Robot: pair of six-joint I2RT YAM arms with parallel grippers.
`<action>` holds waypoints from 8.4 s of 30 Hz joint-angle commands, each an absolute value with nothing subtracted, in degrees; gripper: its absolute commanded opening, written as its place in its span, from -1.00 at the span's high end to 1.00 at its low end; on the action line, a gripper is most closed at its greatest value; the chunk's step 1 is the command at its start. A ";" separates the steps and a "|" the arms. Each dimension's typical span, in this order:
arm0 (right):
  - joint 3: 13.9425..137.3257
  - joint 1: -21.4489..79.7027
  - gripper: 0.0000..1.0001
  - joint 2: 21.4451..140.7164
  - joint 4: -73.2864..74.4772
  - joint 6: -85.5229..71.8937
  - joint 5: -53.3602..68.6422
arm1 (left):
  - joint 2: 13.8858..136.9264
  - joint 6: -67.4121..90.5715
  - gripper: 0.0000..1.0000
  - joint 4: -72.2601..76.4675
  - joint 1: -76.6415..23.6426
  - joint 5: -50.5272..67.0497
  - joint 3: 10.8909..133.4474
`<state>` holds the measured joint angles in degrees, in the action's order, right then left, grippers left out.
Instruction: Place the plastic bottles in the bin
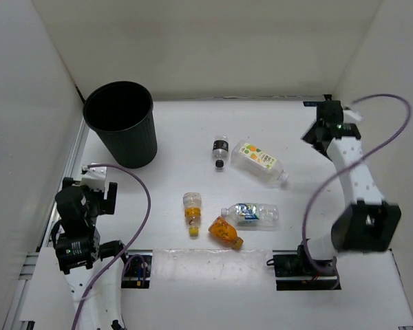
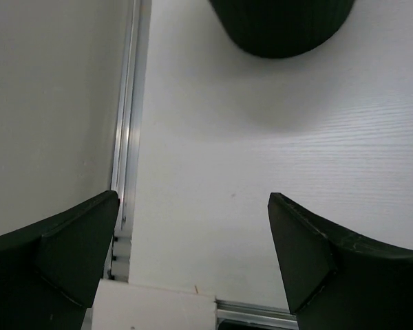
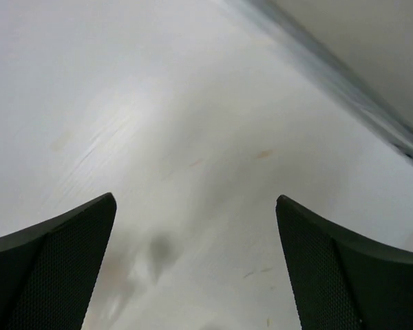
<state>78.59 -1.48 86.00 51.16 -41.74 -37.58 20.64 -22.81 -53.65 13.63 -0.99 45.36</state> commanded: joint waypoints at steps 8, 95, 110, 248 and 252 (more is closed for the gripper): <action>96.24 27.41 -1.00 103.16 53.88 16.87 -4.56 | 25.05 -29.09 -1.00 -56.69 13.54 10.46 48.60; 95.19 31.64 1.00 100.63 -21.89 -55.02 37.53 | 97.82 -11.16 -1.00 -58.97 -5.54 87.45 110.04; 91.68 33.22 1.00 100.63 -29.71 -59.77 37.71 | 101.34 -10.11 -1.00 -55.99 -9.23 78.30 113.55; 71.71 47.82 0.76 94.93 48.78 2.38 -13.88 | 77.43 -20.57 -1.00 -47.64 -0.62 -0.37 96.68; 77.75 42.73 1.00 90.89 48.78 -1.57 -15.64 | 75.77 -20.04 -1.00 -48.16 -0.62 7.08 97.29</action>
<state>71.16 45.50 95.98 49.65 1.83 -13.43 79.83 -20.45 -47.77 -0.69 -0.05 96.66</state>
